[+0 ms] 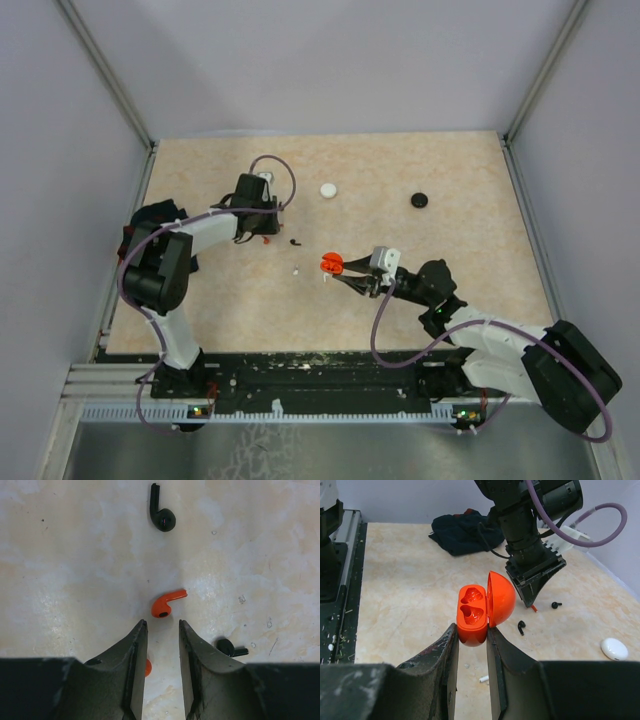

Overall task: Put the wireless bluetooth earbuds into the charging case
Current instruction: Pick up the earbud from the center of the board.

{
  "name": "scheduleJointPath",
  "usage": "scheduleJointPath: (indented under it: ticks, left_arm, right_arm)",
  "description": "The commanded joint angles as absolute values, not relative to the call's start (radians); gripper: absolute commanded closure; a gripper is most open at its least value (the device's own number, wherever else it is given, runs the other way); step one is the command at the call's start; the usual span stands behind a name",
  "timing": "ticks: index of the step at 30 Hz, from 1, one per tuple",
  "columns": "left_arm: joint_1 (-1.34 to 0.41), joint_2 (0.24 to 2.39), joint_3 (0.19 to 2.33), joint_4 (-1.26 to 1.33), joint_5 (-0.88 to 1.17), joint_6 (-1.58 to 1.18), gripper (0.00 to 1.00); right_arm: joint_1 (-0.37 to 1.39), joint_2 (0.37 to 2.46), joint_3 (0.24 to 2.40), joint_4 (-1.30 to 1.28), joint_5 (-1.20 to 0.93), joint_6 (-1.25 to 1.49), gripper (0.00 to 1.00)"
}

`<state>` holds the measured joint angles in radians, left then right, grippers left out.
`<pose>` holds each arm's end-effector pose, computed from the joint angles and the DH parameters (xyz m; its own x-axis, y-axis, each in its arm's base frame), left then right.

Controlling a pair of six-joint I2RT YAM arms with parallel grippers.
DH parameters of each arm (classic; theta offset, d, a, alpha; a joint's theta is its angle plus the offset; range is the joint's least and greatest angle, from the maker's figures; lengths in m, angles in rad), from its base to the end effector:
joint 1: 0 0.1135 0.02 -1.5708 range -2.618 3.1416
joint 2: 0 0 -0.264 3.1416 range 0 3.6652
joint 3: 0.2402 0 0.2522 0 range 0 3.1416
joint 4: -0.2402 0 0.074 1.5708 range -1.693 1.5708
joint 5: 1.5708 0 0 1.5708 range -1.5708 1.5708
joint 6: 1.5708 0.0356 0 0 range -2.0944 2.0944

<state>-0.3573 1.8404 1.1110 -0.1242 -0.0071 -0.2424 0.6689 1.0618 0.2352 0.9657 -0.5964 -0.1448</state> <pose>0.3607 -0.1344 0.1669 -0.7683 0.0306 -0.6393 0.1658 0.9743 -0.1526 0.1475 0.1421 0.2188 0.2446 0.0412 -0.9687 -0.9238 0.3134 -0.2200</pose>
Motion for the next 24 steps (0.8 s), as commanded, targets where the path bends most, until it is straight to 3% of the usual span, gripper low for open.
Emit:
scheduleJointPath:
  ticks: [1,9,24]
  left_arm:
    - [-0.349,1.832,1.093,-0.065,0.000,-0.265,0.62]
    - [-0.345,1.879,1.141,-0.070,-0.018,-0.287,0.61]
    - [-0.337,1.905,1.134,-0.066,0.035,-0.226,0.72]
  right_arm:
    - [0.660,1.058,0.230,1.037,-0.611,-0.131,1.00]
    - [0.660,1.054,0.229,1.035,-0.609,-0.130,1.00]
    - [0.660,1.045,0.230,1.032,-0.613,-0.127,1.00]
